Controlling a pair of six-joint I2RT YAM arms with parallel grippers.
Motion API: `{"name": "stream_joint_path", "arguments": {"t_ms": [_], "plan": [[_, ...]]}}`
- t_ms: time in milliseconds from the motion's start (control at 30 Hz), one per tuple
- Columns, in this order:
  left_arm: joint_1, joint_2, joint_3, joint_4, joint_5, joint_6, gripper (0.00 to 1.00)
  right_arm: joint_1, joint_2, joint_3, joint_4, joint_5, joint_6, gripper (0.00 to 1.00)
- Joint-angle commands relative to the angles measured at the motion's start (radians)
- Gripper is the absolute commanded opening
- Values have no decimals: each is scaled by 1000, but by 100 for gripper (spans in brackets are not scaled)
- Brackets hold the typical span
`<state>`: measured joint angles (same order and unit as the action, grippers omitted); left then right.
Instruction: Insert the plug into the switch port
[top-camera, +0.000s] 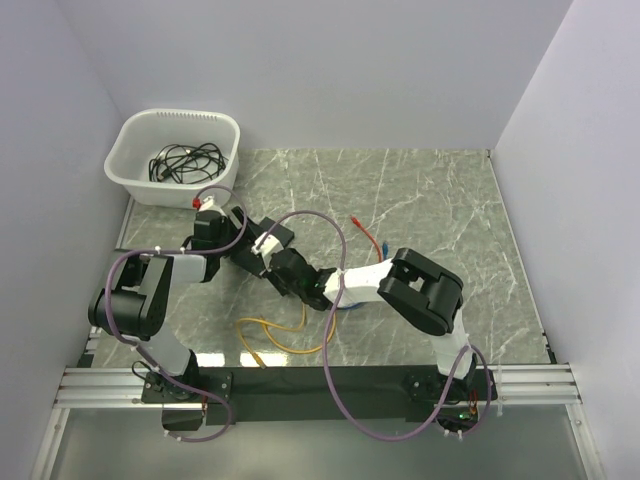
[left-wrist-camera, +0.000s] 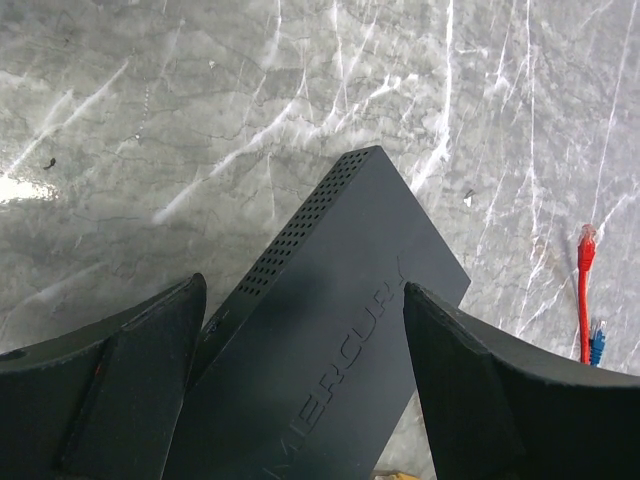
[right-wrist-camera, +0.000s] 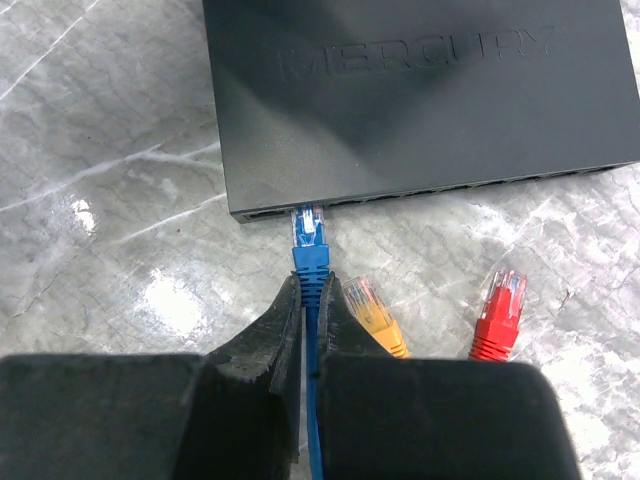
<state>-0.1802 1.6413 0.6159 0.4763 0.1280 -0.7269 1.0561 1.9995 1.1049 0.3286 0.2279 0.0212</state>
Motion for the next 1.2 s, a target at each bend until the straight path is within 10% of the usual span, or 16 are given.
{"name": "stream_joint_path", "arguments": {"t_ms": [0, 1167], "plan": [[-33, 32, -71, -160, 133, -46, 86, -25, -61, 61, 187, 25, -14, 0], [-79, -41, -99, -180, 140, -55, 88, -11, 24, 216, 185, -220, 98, 0]]}}
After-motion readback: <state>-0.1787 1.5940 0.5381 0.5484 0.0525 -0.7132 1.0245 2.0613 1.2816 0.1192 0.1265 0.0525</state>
